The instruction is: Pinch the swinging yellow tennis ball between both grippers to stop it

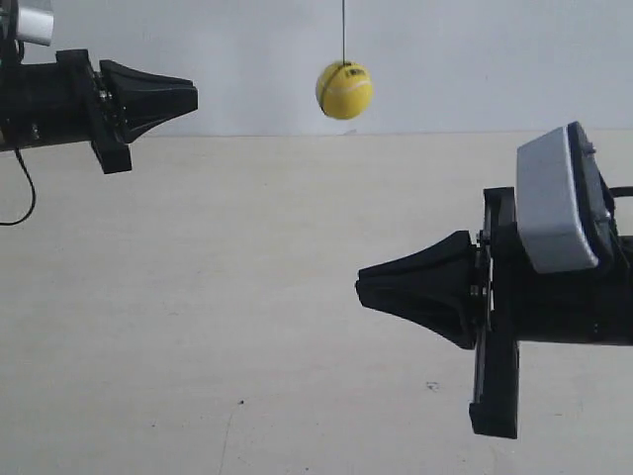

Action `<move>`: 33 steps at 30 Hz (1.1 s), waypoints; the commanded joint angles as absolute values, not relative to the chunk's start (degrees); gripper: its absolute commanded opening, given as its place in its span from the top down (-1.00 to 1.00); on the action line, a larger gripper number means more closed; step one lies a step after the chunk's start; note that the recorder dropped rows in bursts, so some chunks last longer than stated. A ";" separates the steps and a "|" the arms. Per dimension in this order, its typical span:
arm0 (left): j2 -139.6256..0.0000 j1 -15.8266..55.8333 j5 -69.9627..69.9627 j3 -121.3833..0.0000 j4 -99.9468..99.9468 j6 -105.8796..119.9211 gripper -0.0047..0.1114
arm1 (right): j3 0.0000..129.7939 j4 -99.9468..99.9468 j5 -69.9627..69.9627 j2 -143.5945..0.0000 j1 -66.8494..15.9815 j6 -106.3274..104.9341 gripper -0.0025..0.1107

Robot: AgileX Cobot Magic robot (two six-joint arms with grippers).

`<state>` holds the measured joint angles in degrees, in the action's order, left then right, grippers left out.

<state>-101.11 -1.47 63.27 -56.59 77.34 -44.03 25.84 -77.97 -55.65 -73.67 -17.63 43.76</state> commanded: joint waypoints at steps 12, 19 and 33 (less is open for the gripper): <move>-110.53 4.02 64.00 -71.18 79.84 -47.86 0.84 | 28.80 -76.99 -62.68 -86.53 -17.90 38.49 0.96; -114.89 4.02 64.28 -77.24 80.37 -48.82 0.84 | 29.30 -76.84 -62.34 -86.53 -17.90 38.37 0.96; -122.66 5.84 65.72 -89.50 86.15 -58.24 0.84 | 29.30 -75.59 -61.92 -86.53 -17.90 36.28 0.96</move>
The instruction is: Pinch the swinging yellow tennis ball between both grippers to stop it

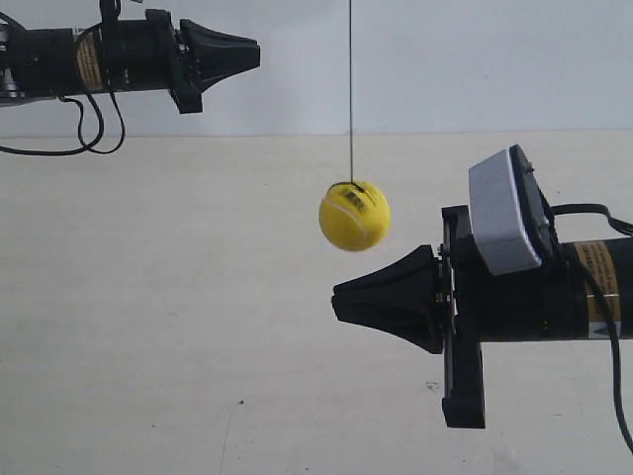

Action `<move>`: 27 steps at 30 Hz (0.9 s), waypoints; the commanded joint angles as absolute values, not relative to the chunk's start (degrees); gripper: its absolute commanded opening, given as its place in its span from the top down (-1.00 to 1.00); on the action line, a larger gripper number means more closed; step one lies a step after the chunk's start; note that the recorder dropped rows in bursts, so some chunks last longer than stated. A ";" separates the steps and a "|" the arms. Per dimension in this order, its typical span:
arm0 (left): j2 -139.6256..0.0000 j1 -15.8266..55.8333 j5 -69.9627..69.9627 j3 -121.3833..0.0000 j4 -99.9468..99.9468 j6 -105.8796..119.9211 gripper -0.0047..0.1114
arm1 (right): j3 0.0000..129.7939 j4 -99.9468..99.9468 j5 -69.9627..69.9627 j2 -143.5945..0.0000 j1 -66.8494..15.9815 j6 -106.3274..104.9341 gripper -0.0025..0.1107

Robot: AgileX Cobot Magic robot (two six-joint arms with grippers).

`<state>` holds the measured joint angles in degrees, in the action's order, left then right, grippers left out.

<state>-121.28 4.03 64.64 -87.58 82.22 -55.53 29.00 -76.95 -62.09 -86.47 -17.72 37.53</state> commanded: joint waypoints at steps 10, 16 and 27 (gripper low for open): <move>-123.43 11.31 64.89 -92.58 88.12 -58.10 0.84 | 29.30 -75.14 -61.60 -86.53 -17.90 35.51 0.96; -123.43 13.08 64.76 -94.06 88.12 -58.54 0.84 | 29.30 -75.14 -61.60 -86.53 -17.90 35.51 0.96; -123.43 13.35 64.48 -94.09 90.43 -59.99 0.84 | 29.30 -74.87 -62.29 -86.53 -17.90 34.22 0.96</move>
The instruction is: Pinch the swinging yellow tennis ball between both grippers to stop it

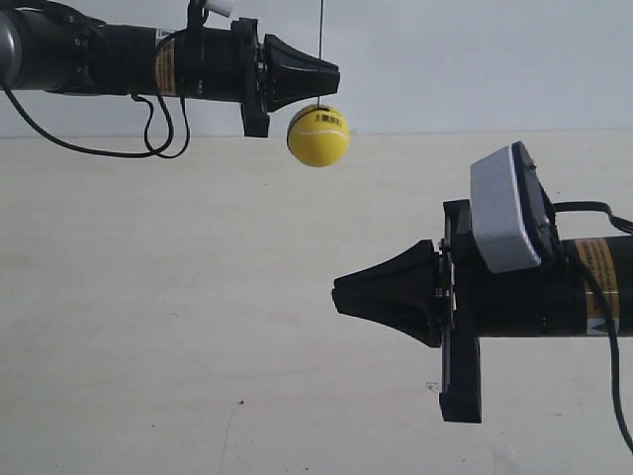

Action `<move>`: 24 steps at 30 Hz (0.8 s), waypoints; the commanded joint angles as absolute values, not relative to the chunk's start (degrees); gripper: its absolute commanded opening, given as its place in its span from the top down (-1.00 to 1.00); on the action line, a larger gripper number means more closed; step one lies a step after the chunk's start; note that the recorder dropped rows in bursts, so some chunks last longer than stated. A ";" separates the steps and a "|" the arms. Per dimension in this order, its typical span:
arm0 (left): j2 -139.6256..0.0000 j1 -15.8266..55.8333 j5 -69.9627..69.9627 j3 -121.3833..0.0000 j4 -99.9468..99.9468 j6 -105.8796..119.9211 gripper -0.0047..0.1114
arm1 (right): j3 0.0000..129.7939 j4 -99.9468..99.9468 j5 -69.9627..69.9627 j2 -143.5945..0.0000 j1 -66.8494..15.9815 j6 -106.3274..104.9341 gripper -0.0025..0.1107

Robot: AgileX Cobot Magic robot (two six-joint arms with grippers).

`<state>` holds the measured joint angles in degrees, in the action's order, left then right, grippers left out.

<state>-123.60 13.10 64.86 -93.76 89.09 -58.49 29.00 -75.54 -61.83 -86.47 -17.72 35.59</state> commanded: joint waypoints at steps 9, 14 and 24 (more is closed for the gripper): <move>-123.43 13.35 63.44 -93.99 93.23 -61.63 0.84 | 29.30 -74.06 -61.71 -86.53 -17.90 32.42 0.96; -125.37 13.35 63.22 -93.87 97.30 -63.60 0.84 | 29.30 -73.28 -60.94 -86.53 -17.90 31.58 0.96; -127.81 13.21 66.28 -93.98 99.95 -64.02 0.84 | 29.30 -70.51 -56.70 -86.53 -17.90 29.69 0.96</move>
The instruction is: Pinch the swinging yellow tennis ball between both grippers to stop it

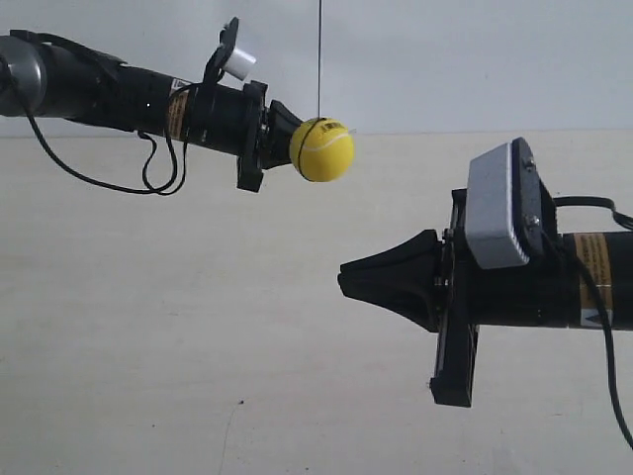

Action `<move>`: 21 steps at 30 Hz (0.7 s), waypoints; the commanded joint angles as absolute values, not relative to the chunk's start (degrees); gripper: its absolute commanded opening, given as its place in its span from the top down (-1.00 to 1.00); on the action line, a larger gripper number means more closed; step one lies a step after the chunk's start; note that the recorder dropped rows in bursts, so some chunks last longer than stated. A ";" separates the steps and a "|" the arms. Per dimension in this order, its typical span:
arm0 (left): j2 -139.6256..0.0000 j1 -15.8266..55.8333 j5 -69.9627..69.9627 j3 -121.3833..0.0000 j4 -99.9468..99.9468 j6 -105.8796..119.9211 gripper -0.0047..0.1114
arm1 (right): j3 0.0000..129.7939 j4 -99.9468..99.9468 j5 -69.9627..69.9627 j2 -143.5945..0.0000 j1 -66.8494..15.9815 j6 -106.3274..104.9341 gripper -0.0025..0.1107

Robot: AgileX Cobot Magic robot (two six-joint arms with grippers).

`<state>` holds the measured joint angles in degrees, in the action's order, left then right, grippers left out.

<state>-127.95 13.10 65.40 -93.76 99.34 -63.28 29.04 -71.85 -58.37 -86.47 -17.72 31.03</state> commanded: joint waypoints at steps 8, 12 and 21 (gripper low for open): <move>-127.71 10.99 69.96 -93.98 99.85 -64.16 0.84 | 29.30 -68.85 -54.76 -86.53 -17.90 28.14 0.96; -127.71 9.44 69.96 -93.98 99.85 -64.73 0.84 | 29.30 -67.84 -54.76 -86.53 -17.90 27.13 0.96; -127.71 8.91 69.96 -93.98 99.95 -65.96 0.84 | 29.30 -67.13 -53.50 -86.42 -17.90 26.28 0.96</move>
<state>-127.95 8.94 69.50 -93.76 99.73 -64.81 29.04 -67.67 -54.35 -86.47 -17.72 26.97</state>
